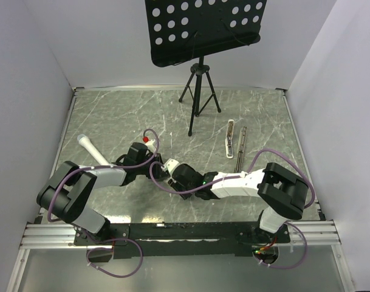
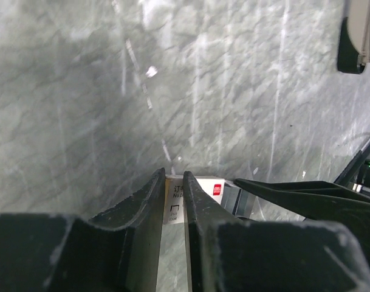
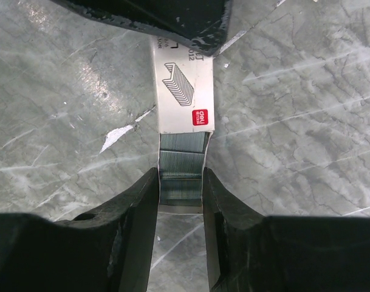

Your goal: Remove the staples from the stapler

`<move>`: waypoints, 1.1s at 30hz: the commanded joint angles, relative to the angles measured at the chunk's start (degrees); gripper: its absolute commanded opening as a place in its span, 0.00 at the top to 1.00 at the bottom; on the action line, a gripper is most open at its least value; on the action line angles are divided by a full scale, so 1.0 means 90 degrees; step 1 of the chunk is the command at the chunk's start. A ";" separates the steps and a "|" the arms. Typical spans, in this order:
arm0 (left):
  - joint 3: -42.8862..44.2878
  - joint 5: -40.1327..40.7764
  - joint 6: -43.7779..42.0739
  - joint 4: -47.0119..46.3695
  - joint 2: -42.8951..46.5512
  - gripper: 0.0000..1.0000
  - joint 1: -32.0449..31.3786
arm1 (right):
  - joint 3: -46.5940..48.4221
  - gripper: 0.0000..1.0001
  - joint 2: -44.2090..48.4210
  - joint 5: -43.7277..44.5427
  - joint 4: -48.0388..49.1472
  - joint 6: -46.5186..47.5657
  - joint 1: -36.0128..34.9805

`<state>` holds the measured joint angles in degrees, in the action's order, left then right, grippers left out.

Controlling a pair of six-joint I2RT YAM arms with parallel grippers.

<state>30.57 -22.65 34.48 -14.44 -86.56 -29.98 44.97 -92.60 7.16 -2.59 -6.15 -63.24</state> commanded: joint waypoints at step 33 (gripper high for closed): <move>0.0090 -0.0179 0.0007 0.0100 0.0243 0.58 -0.0029 | -0.0367 0.33 0.1323 0.0434 -0.0952 -0.0771 -0.0004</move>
<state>30.06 -25.96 35.57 -15.88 -87.59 -30.09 43.81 -84.75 8.58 -8.78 -9.93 -63.22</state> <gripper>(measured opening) 0.417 0.666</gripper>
